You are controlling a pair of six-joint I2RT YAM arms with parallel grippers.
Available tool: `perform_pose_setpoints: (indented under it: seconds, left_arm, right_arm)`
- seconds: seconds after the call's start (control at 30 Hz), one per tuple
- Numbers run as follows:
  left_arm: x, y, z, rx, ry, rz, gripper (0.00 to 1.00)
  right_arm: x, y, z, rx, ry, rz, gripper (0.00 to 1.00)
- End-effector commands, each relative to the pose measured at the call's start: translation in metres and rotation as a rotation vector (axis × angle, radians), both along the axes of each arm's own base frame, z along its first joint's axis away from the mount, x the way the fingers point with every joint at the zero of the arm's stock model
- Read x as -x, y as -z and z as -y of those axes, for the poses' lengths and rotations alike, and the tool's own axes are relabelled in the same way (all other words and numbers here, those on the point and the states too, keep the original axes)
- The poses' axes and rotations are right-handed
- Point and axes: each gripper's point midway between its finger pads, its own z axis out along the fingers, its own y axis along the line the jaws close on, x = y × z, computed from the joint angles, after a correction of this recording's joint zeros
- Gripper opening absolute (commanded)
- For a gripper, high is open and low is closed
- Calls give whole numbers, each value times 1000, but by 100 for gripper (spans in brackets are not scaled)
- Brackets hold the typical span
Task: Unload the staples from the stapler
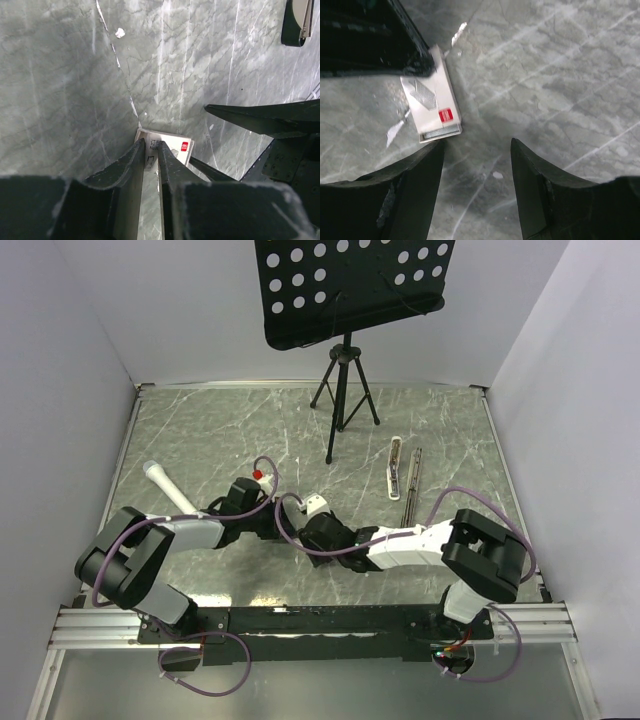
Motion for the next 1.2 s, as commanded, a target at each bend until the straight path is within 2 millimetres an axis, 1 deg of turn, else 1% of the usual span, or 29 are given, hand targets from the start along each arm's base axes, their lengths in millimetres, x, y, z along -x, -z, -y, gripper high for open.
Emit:
perform_pose_setpoints:
  seconds: [0.0,0.2,0.33,0.4,0.47,0.5,0.57,0.63,0.67,0.73,0.8,0.93,1.03,1.07,1.13,1.17]
  left_arm:
    - [5,-8,10,59,35,9,22]
    - [11,-7,16,81,41,-2,23]
    - [12,-8,19,93,24,-11,24]
    - [12,-6,17,85,4,-19,27]
    - [9,-10,16,83,-19,-12,28]
    - [8,-10,14,75,-29,-14,31]
    - [3,-17,12,69,-49,8,32]
    - [3,-16,8,42,-63,2,33]
    - [0,-19,9,39,-67,9,33]
    - [0,-21,9,38,-66,10,33]
    - [1,-21,9,44,-62,7,32]
    - [3,-19,8,50,-78,-6,32]
    - [4,-15,8,54,-90,-20,32]
    - [2,-16,9,64,-97,-18,32]
    - [6,-13,9,73,-99,-37,31]
    - [5,-14,10,82,-100,-35,31]
  right_arm:
    - [-5,9,-6,13,6,4,63]
    - [-9,11,-7,0,25,21,63]
    - [-16,12,3,17,103,44,63]
    - [-17,11,5,19,117,43,63]
    - [-14,8,4,10,104,31,63]
    - [-12,4,6,12,101,27,63]
    - [-9,2,6,4,88,20,63]
    - [-10,3,9,20,92,21,63]
    - [-12,1,6,17,98,26,63]
    - [-12,10,14,65,120,11,63]
    - [-14,12,13,67,125,11,63]
    - [-17,11,9,44,135,17,63]
    - [-18,11,0,-8,133,12,63]
    - [-18,12,-3,-25,134,11,63]
    - [-16,18,-2,-36,151,-3,63]
    - [-17,18,-3,-50,155,-1,63]
